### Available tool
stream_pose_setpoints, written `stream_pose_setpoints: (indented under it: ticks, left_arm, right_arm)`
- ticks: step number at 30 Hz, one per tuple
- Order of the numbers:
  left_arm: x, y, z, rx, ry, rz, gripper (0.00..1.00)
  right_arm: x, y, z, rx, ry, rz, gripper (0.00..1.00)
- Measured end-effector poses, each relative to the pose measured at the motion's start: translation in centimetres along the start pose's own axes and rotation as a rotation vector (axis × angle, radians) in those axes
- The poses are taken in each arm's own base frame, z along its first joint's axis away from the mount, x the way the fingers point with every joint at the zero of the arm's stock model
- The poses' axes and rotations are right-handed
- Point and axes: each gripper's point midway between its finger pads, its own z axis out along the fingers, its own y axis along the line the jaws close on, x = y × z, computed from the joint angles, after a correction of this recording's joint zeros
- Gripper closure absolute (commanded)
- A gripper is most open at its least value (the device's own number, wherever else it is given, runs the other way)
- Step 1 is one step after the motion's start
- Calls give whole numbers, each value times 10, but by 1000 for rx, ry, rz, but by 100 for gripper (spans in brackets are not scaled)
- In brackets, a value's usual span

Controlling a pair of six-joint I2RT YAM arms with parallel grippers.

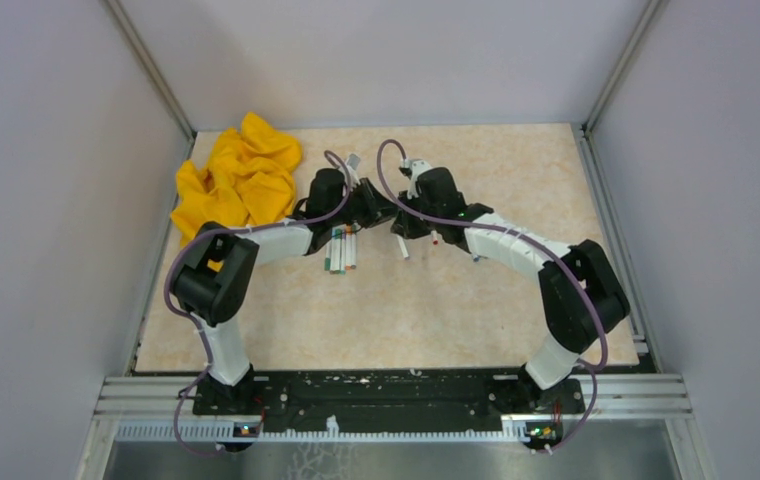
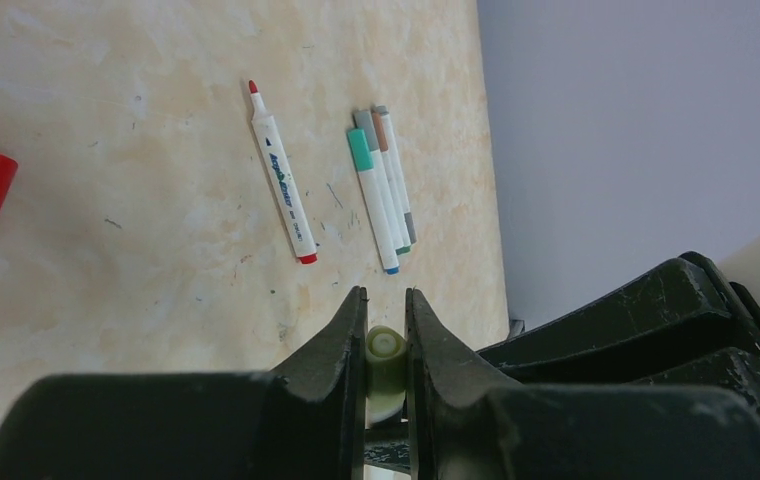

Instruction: Open the pen caps

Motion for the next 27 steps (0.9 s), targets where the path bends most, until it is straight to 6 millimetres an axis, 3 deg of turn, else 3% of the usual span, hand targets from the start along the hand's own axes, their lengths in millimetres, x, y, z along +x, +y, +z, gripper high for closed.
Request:
stream_pose_setpoints:
  ticks: [13, 19, 27]
  left_arm:
    - [-22, 18, 8, -15, 29, -107, 100]
    - [-30, 8, 23, 14, 122, -125, 100]
    - [-34, 0, 20, 33, 162, -129, 100]
  right_arm:
    - [-4, -8, 7, 13, -108, -4, 100]
    - [-18, -21, -1, 66, -199, -1, 100]
    - [-27, -19, -9, 68, -242, -4, 100]
